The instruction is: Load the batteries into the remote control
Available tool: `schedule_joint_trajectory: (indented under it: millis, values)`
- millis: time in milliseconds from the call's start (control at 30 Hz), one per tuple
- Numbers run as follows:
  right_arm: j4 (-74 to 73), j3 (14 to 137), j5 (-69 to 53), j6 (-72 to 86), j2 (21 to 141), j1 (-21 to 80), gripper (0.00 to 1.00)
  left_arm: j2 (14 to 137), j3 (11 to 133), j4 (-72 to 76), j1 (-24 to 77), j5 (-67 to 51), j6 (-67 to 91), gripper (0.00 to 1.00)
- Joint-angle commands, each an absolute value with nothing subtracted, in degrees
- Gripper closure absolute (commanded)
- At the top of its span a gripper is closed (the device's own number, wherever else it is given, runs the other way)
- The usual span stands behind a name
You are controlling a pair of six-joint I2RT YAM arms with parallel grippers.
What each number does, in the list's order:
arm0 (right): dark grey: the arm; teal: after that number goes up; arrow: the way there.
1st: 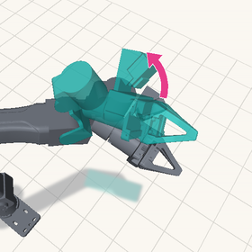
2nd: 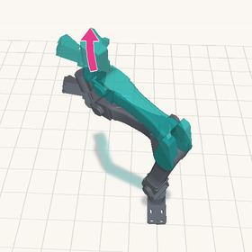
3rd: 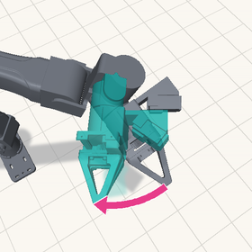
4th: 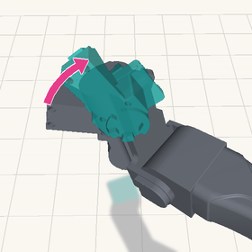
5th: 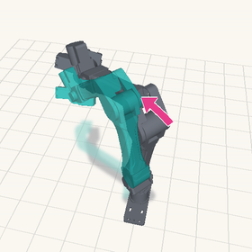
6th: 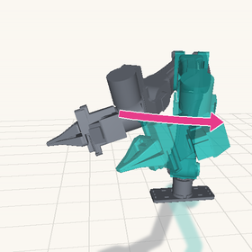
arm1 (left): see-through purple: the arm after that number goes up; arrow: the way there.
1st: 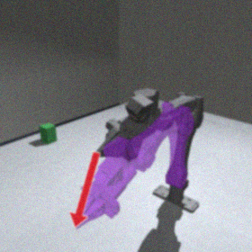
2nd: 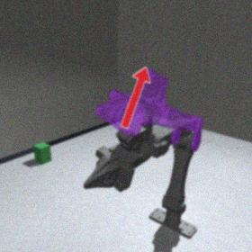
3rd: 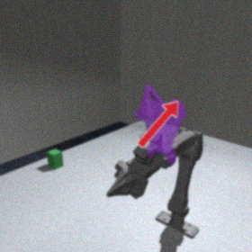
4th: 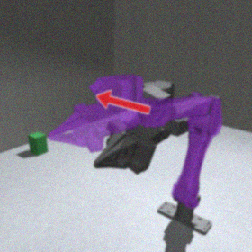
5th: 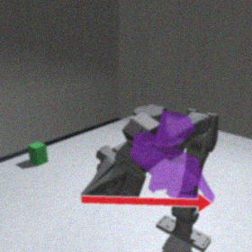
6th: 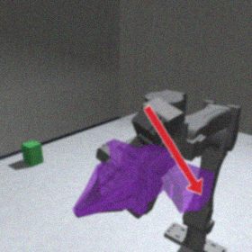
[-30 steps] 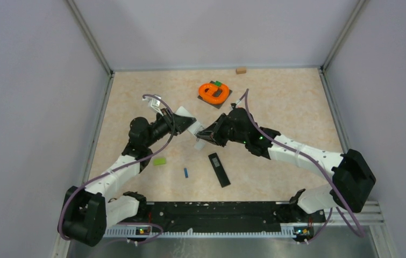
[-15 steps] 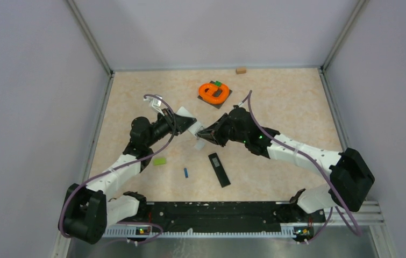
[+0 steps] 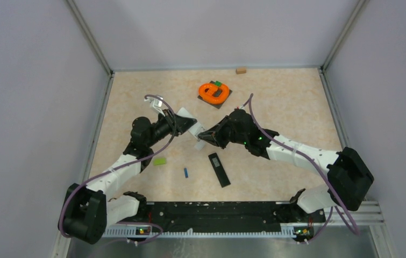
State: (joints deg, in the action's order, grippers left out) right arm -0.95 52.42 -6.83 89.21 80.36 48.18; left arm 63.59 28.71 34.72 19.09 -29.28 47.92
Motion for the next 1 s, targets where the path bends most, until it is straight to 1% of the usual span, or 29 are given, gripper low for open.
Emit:
schedule_joint_trajectory:
  millis: [0, 333, 500, 800, 967]
  values:
    - [-0.82, 51.81, -6.15, 90.05, 81.38, 47.10, 0.92, 62.90, 29.74, 36.89, 19.18, -29.40, 47.92, 1.00]
    - [-1.36, 52.66, -5.54, 90.99, 84.05, 46.77, 0.90, 63.00, 35.52, 23.32, 19.24, -29.44, 48.96, 1.00]
    - [-0.36, 52.58, -6.47, 91.72, 85.08, 46.78, 0.88, 63.33, 35.71, 22.97, 19.25, -29.55, 50.20, 1.00]
    - [2.69, 51.84, -7.88, 92.78, 86.23, 46.80, 0.77, 64.81, 36.78, 21.45, 19.29, -30.07, 51.11, 1.00]
    - [3.77, 51.51, -8.58, 93.16, 86.57, 46.82, 0.76, 65.35, 36.83, 21.12, 19.33, -29.67, 51.29, 1.00]
